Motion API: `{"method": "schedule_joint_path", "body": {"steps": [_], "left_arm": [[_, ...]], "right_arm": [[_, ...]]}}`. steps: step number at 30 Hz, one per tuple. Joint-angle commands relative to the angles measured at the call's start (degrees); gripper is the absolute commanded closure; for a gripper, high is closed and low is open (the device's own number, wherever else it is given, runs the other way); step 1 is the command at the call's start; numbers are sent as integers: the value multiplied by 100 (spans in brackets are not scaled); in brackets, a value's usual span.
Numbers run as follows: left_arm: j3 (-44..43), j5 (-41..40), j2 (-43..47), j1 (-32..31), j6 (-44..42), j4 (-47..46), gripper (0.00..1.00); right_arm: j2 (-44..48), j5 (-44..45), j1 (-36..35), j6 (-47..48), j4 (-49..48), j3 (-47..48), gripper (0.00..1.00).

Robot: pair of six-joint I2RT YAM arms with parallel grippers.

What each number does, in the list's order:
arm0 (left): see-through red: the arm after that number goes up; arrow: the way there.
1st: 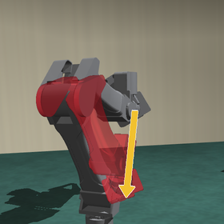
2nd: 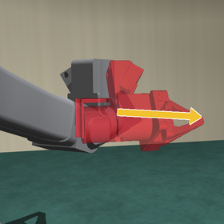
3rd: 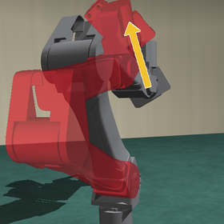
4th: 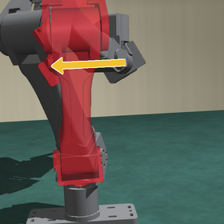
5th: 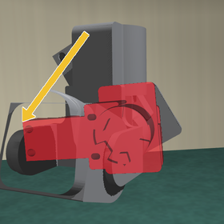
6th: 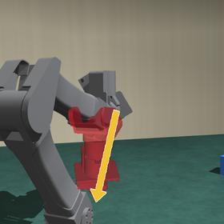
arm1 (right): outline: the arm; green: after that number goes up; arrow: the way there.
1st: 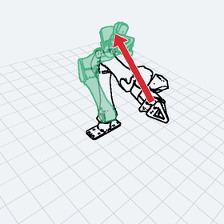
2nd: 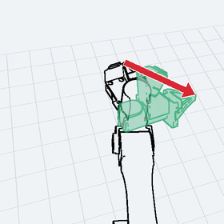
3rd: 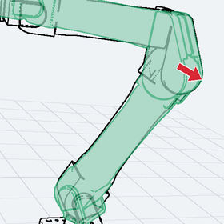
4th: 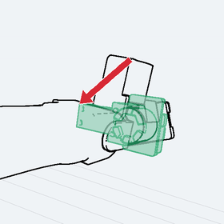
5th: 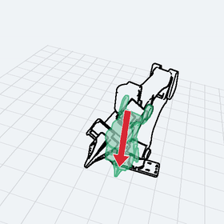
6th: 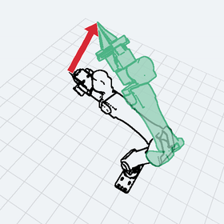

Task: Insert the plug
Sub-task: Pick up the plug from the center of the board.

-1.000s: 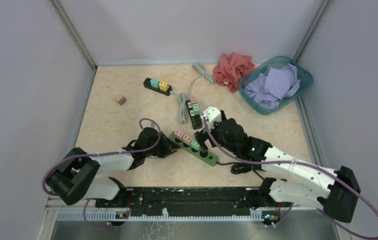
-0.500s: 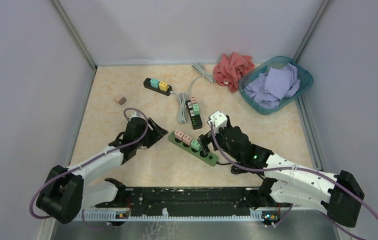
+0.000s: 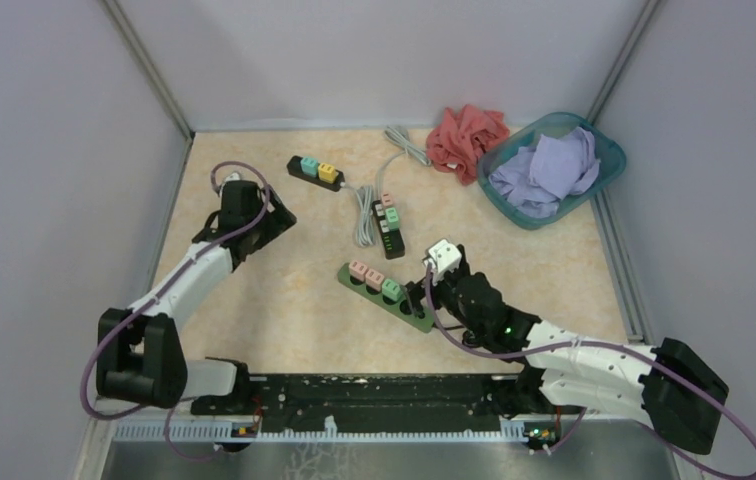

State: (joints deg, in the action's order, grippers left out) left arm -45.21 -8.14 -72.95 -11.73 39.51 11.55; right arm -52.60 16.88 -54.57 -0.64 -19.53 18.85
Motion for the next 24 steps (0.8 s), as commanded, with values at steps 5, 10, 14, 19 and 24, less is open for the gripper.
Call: {"method": "schedule_joint_path", "body": {"steps": [5, 10, 14, 19, 24], "left_arm": [[-1794, -430, -1385, 801, -880, 1101, 7], [-2595, -770, -2263, 1157, -521, 1315, 1], [-3148, -1314, -2941, 1233, -285, 1542, 1], [-3884, -1623, -3809, 1280, -237, 1728, 1], [-4335, -1599, -4356, 1334, -254, 1735, 4]], "right_arm": [[230, 618, 24, -42, -1090, -388, 1], [186, 673, 19, -32, -1094, -373, 1], [137, 623, 21, -32, -982, -306, 1], [209, 562, 23, -16, -901, -284, 2], [109, 521, 21, 5, -856, -230, 2]]}}
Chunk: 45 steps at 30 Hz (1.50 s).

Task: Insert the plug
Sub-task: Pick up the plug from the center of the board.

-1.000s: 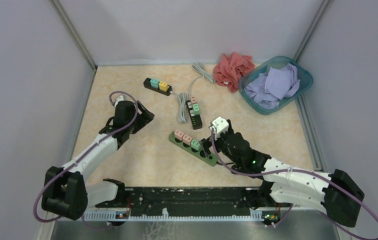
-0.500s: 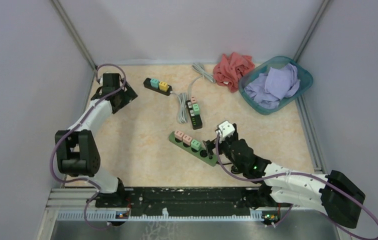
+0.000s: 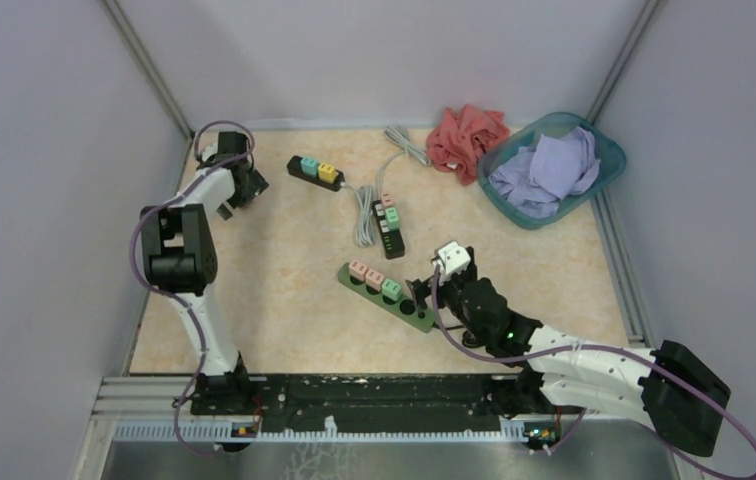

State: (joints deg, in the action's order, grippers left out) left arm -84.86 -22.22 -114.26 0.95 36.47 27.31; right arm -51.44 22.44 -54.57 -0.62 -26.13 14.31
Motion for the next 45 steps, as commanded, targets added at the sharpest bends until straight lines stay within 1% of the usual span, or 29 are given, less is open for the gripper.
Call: {"method": "schedule_joint_path", "body": {"steps": [1, 10, 14, 17, 22, 25, 27, 30, 33, 36, 40, 45], "left_arm": [[-430, -183, -311, 90, 34, 125, 5], [-916, -32, -934, 202, -102, 12, 18], [-1034, 24, -1074, 222, -128, 38, 22], [-1022, 82, -1105, 242, -177, 3, 28], [-870, 110, -997, 239, -210, -21, 42], [-652, 211, -722, 246, -198, -76, 51], [-491, 309, -500, 237, -122, -111, 53], [-9, 506, -55, 206, 26, -340, 55], [550, 726, 495, 123, 166, -696, 57], [1212, 987, 1123, -15, 228, -1264, 58], [2182, 1243, 2027, -282, 243, -1996, 58], [3165, 1232, 3167, -817, 54, -2647, 58]], "right_arm": [[-33, -49, 22, 8, -177, 241, 2], [-279, -158, 25, 40, -147, 320, 2], [-278, -178, 21, 45, -154, 312, 2], [-307, -215, 24, 45, -126, 341, 2], [-327, -257, 24, 47, -88, 367, 2], [-329, -250, 24, 47, -49, 386, 2], [-330, -230, 20, 30, -5, 412, 2], [-376, -218, 20, 10, 7, 417, 2], [-410, -321, 25, -3, 241, 551, 2], [-411, -410, 24, -47, 499, 743, 2], [-397, -551, 22, -97, 1199, 1158, 2], [-277, -687, 24, -288, 2278, 1657, 2]]}}
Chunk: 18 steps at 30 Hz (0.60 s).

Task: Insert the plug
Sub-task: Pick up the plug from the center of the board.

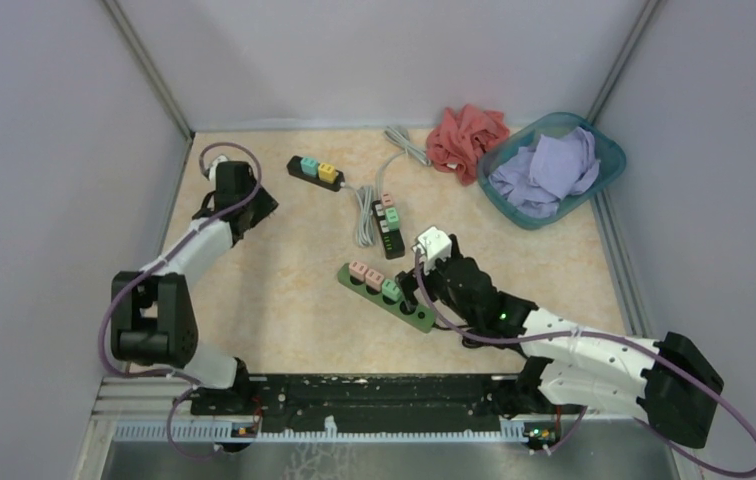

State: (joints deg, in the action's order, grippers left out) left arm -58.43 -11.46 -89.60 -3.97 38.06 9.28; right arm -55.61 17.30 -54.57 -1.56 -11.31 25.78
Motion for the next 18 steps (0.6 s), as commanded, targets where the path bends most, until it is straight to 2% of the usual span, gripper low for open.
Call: {"method": "schedule_joint_path", "body": {"steps": [1, 5, 10, 18], "left_arm": [[769, 144, 923, -450, -165, -981, 58], [1435, 179, 1690, -970, -397, -1590, 60], [2219, 690, 2352, -1407, -674, -2454, 62], [3127, 1129, 3102, -2333, -1744, -3862, 68]], "right_arm": [[184, -202, 20, -241, 1007, 619, 2], [304, -313, 25, -494, 1915, 1124, 2], [207, -559, 32, -677, 3168, 1928, 3], [-12, -1324, 284, -937, 4211, 3092, 4]]}}
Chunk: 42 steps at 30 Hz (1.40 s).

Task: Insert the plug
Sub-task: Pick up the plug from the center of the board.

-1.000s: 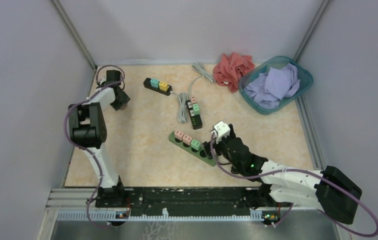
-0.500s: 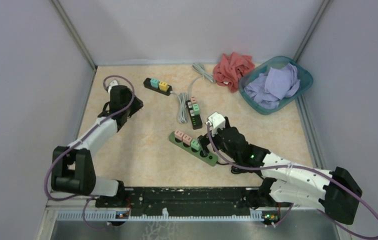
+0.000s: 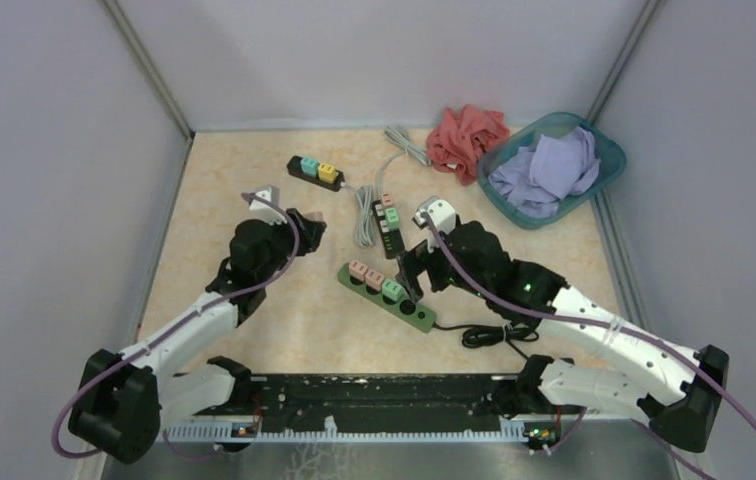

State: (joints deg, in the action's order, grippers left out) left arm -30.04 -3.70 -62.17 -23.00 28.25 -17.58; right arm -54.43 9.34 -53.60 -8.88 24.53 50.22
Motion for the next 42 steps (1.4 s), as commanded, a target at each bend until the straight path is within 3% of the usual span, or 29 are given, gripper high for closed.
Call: {"method": "schedule_joint_path", "body": {"steps": [1, 18, 32, 42], "left_arm": [[402, 367, 447, -579, -937, -1366, 68], [1347, 812, 682, -2286, -3004, -3493, 73], [1297, 551, 184, -3390, -3961, -3888, 74], [1246, 407, 103, -3668, -4182, -3987, 74]], "right_arm": [[-201, -663, 239, -209, 724, 783, 4], [-1391, -1847, 736, -8, 1784, 2446, 8], [-1777, -2765, 910, -128, 1433, 2684, 17], [-2063, -3111, 992, -269, 1446, 2654, 31]]}}
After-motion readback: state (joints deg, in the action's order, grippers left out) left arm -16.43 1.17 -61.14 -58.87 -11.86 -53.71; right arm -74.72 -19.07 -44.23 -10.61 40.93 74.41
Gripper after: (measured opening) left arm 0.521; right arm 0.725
